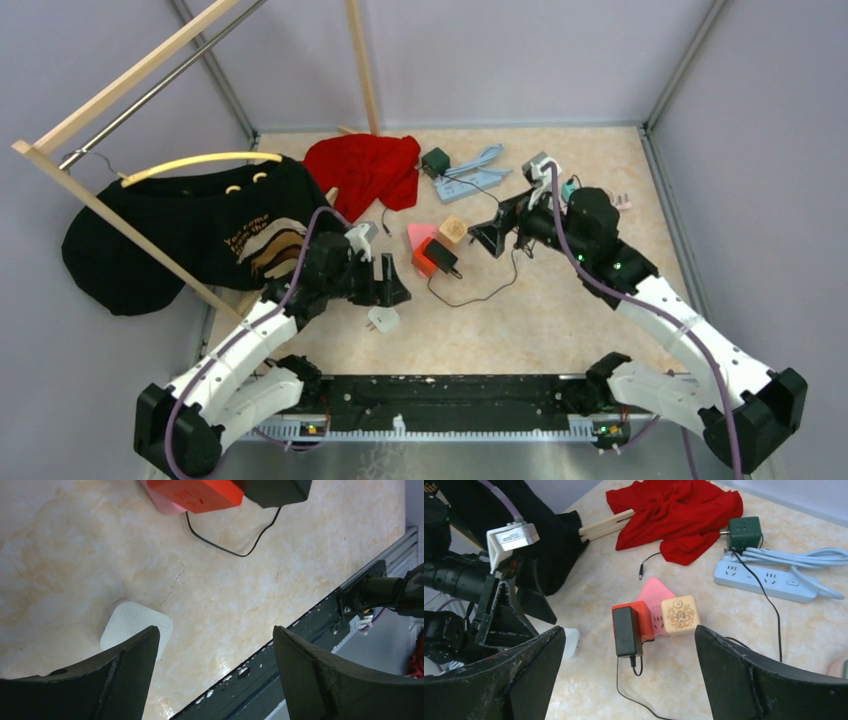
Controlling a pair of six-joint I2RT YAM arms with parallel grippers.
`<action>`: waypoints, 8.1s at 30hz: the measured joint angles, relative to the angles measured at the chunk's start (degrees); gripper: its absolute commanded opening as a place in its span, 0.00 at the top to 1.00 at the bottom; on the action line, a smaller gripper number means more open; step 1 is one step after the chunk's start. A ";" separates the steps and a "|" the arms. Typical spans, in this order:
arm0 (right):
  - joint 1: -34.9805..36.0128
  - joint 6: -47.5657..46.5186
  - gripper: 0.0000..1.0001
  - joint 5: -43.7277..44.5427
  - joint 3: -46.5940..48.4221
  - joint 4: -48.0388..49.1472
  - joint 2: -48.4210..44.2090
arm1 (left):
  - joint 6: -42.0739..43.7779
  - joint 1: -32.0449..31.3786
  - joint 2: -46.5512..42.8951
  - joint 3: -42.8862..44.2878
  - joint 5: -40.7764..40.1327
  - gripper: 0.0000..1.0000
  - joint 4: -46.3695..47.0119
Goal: Insert the plug
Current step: Pick up the plug from the corner of the board.
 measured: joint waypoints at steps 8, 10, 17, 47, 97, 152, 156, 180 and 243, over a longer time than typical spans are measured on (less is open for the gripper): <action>2.38 1.01 0.01 4.83 -5.97 5.97 -4.52 | -5.97 -0.02 0.28 -5.51 0.04 0.27 1.75; 2.43 0.48 0.01 5.31 -5.97 6.16 -4.92 | -7.37 -0.02 0.35 -6.62 -0.68 0.26 2.19; 2.43 -2.01 0.01 10.27 -5.92 4.57 -5.92 | -9.44 -0.24 -3.91 -9.57 -10.12 0.26 2.67; 2.43 -4.48 0.01 16.55 -2.14 -3.23 -8.13 | -7.65 -3.06 2.49 -15.47 -9.01 0.17 16.79; 6.58 18.38 0.61 -2.47 -24.09 -5.40 -11.21 | -15.78 -20.37 5.62 -14.19 -7.48 0.39 27.65; 20.98 32.81 0.68 -5.46 -34.34 31.78 19.93 | -24.65 -29.57 4.63 -24.39 -12.57 0.45 30.71; 21.03 31.61 0.54 -3.56 -33.64 28.20 12.83 | -24.06 -29.57 1.88 -22.23 -15.82 0.22 25.92; 21.22 32.33 0.10 19.15 -33.33 4.44 -17.38 | 2.67 -39.06 24.04 -5.95 -26.45 0.13 22.75; 20.98 38.73 0.77 -12.72 -30.21 21.18 10.16 | 18.97 -49.13 6.64 -10.43 -32.68 0.55 31.43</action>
